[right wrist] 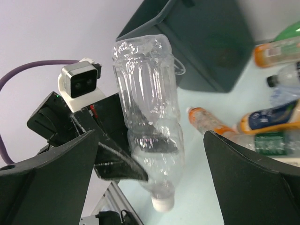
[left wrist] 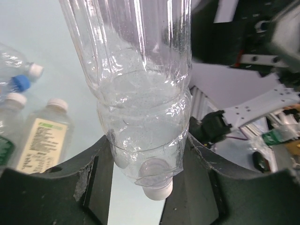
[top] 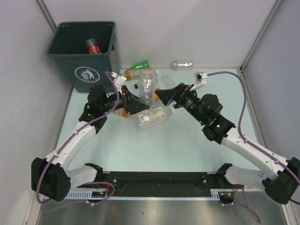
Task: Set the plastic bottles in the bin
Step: Place the plastic bottle in the trash bin.
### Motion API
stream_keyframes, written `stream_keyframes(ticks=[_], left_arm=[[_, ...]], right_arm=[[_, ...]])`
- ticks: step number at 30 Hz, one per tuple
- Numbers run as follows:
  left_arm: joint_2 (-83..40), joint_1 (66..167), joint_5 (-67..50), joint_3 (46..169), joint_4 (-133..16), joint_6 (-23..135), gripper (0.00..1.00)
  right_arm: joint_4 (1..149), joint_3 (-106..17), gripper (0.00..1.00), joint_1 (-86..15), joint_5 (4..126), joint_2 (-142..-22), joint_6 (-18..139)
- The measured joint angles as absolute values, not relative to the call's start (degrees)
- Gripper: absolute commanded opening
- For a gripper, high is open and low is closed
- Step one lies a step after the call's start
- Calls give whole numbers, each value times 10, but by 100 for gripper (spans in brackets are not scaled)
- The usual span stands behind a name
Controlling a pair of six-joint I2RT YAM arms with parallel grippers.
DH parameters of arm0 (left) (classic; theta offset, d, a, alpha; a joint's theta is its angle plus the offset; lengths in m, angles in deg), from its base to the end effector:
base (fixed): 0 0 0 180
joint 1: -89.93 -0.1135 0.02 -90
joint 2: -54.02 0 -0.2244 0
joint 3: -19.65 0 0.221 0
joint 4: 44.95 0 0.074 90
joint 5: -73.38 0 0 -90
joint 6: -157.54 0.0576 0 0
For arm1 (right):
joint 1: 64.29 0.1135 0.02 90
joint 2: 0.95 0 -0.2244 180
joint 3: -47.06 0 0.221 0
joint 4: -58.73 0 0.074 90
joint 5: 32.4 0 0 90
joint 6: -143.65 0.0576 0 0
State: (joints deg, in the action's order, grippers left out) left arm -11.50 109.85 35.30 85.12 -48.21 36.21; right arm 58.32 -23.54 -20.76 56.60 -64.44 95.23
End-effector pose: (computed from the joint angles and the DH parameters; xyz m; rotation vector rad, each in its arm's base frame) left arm 0.2265 -0.1303 0.3112 0.5868 1.7066 -1.3892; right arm 0.1962 0.1850 0.3589 -0.0110 1.5552 1.1898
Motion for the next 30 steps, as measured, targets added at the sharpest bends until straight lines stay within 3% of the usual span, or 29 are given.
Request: stream_keyframes(ticks=[9,20,30], left_arm=[[-115,1098,224,951,-632,463,41],[-205,1091,-50,1210,-800,528,46],[-323,1021,-212,1382,-809,521,47]], right_arm=[[771,-235,100,-254,477,-540,923],[923,-235,100,-257,428,-514,908],[977,-204,100,-257,426,-470,910]])
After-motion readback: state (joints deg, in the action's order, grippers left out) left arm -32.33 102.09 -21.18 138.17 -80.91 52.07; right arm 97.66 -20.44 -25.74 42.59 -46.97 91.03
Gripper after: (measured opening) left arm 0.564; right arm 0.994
